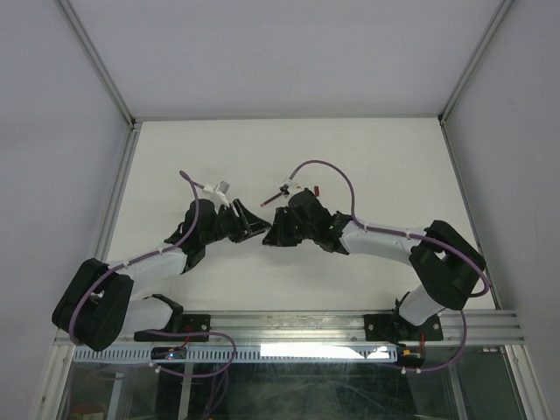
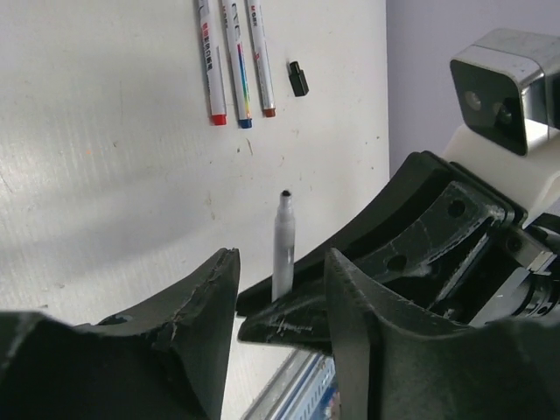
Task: Insert the pens into the pen caps
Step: Pick up the pen from the center of the board, then pick up the pen cap from the center of the board.
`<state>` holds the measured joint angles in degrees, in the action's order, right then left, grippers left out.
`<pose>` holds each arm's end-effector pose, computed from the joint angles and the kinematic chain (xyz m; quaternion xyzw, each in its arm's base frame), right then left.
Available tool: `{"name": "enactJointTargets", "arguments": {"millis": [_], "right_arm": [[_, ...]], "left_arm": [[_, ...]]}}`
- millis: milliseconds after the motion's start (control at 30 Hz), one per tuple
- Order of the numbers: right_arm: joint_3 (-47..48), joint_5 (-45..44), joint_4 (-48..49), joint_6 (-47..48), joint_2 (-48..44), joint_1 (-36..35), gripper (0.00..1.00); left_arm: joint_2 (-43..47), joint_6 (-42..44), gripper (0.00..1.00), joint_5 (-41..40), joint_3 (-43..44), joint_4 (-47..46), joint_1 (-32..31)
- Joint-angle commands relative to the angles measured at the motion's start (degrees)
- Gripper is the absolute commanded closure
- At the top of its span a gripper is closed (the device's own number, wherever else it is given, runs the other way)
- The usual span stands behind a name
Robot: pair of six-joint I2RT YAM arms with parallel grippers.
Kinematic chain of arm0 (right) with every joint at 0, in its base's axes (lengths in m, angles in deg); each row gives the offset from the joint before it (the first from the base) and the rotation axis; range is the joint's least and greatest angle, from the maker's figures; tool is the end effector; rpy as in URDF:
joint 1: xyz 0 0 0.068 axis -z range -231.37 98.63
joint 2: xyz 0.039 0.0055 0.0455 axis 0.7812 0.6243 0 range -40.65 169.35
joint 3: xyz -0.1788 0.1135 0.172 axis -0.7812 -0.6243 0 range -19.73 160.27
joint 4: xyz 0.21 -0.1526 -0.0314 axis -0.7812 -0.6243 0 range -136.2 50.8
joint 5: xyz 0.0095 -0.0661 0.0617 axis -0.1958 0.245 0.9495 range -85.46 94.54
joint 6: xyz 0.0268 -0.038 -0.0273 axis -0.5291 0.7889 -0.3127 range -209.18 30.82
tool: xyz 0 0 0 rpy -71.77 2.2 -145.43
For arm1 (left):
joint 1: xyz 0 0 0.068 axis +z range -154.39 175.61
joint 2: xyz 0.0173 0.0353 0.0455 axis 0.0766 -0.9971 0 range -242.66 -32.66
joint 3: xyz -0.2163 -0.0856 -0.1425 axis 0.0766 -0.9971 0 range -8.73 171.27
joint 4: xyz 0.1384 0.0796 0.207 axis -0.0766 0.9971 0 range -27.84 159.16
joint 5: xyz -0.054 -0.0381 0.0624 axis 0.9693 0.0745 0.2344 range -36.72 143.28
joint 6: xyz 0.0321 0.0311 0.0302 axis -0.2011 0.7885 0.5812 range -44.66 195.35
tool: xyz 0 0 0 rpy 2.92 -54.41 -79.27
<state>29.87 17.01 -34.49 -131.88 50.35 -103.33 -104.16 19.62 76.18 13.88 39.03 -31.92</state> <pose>0.2006 0.2690 0.1955 -0.1203 0.8816 0.3937 0.2309 0.2052 -0.1226 0.1724 -0.0998 0.8308 -0.4719 0.2779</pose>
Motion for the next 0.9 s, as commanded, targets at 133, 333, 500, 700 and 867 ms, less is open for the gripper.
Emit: {"name": "enactJointTargets", "arguments": {"millis": [133, 333, 500, 700, 867], "right_arm": [[-3.7, -18.0, -19.0, 6.0, -17.1, 5.4, 1.0], [-6.3, -24.6, -28.4, 6.2, -30.5, 15.7, 1.0], [-5.8, -31.0, -33.2, 7.5, -41.6, 19.0, 1.0], [-5.2, -34.5, -34.9, 8.1, -53.7, 19.0, 1.0], [-3.9, -35.6, -38.3, 8.1, -58.3, 19.0, 1.0]], "left_arm": [[2.1, 5.4, 0.49, -1.4, 7.5, 2.9, -3.1], [-5.9, 9.6, 0.5, -5.5, 16.5, 8.7, -9.6], [-15.8, 9.8, 0.53, -9.0, 25.3, 12.5, -14.6], [-28.6, 9.5, 0.55, -16.1, 42.2, 22.1, -20.6], [-38.6, 9.4, 0.53, -22.0, 54.6, 28.9, -24.0]]}}
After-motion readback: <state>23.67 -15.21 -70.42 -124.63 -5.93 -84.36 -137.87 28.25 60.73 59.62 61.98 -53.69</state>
